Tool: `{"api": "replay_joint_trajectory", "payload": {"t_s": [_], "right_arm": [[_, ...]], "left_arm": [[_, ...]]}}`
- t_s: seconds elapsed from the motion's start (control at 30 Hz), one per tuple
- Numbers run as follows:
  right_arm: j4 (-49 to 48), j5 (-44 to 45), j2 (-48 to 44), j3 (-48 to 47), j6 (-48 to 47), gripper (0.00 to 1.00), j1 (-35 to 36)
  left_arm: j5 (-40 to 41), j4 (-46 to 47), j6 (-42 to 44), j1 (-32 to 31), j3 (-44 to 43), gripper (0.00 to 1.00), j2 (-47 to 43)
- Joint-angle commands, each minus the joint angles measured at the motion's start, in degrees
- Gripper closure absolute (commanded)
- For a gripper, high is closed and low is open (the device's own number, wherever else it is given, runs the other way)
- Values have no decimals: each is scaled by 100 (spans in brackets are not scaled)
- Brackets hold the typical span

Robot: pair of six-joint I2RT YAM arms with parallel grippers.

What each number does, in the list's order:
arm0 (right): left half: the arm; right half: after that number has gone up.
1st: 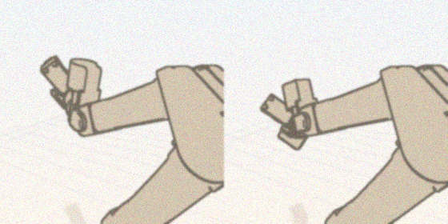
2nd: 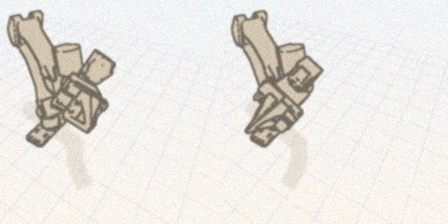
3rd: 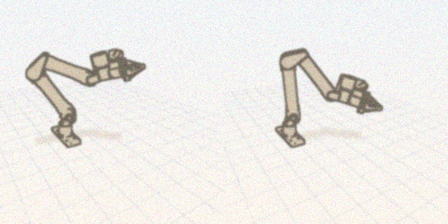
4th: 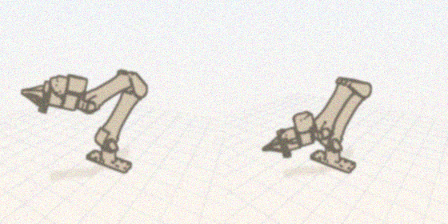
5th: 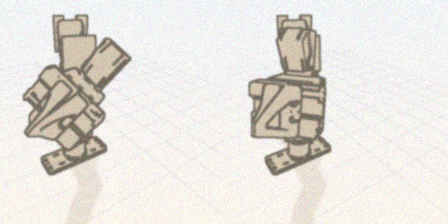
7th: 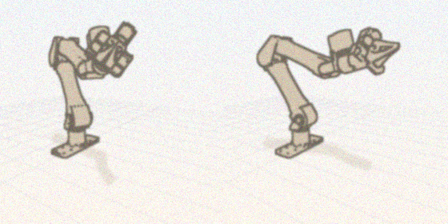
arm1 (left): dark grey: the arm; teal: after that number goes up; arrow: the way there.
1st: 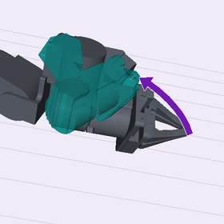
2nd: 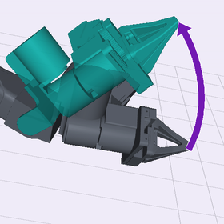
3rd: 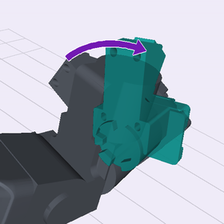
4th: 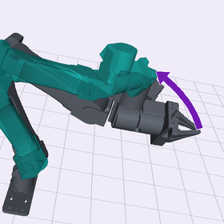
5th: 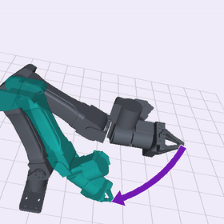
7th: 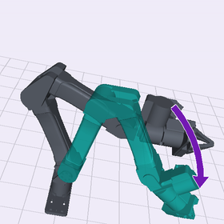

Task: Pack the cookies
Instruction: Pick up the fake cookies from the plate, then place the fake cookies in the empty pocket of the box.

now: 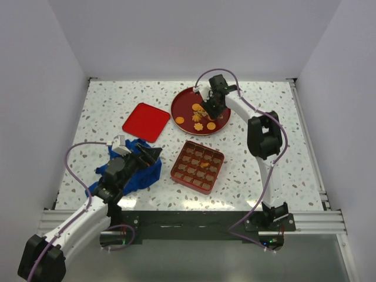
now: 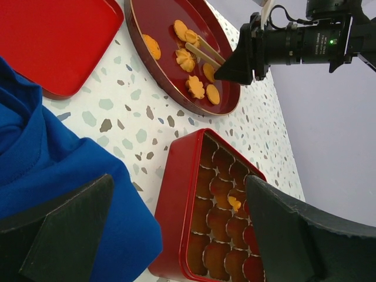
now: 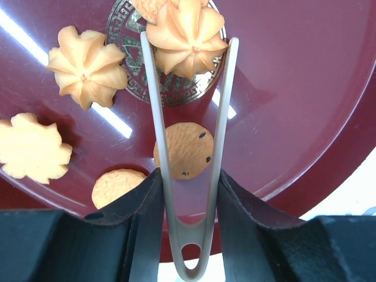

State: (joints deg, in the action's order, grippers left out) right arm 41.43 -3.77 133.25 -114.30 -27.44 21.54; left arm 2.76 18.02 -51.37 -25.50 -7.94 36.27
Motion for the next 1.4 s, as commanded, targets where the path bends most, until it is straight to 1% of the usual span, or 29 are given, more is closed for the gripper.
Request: {"api": "replay_joint_trajectory", "payload": {"t_s": [0.0, 0.07, 0.33, 0.47, 0.67, 0.77, 0.9, 1.0, 1.1, 1.17, 1.23, 1.37], "right_arm": [[-249, -36, -510, 205, -42, 81, 34], [-302, -54, -686, 320, -59, 84, 34], [-592, -106, -1468, 1164, -121, 90, 34], [-610, -159, -1749, 1454, -130, 91, 34], [-575, -475, -2557, 2183, -323, 92, 34], [-461, -694, -3155, 2631, -525, 92, 34], [188, -1064, -3911, 3140, -1007, 93, 78], [688, -1240, -4508, 3492, -1429, 93, 236], [1137, -1249, -5097, 3948, -1816, 92, 605], [1297, -1101, -5413, 4187, -1940, 92, 1017], [1438, -995, -5564, 4503, -1958, 92, 1412], [1482, -863, -5652, 4759, -1853, 92, 1765]], "left_arm": [[-48, 281, 119, 45, -225, 0, -24], [-48, 281, 110, 45, -216, 0, -50], [-39, 263, 93, 45, -164, 0, -199], [-57, 255, 93, 45, -146, 0, -270], [-48, 246, 75, 45, -102, 0, -393], [-39, 254, 75, 45, -76, 0, -437], [-57, 360, 75, 45, -14, 0, -428], [-101, 474, 57, 45, 30, 0, -384], [-136, 562, 49, 45, 56, 0, -384], [-162, 562, 40, 45, 74, 0, -375], [-171, 553, 57, 45, 82, 0, -410], [-162, 422, 57, 45, 135, 0, -533]]}}
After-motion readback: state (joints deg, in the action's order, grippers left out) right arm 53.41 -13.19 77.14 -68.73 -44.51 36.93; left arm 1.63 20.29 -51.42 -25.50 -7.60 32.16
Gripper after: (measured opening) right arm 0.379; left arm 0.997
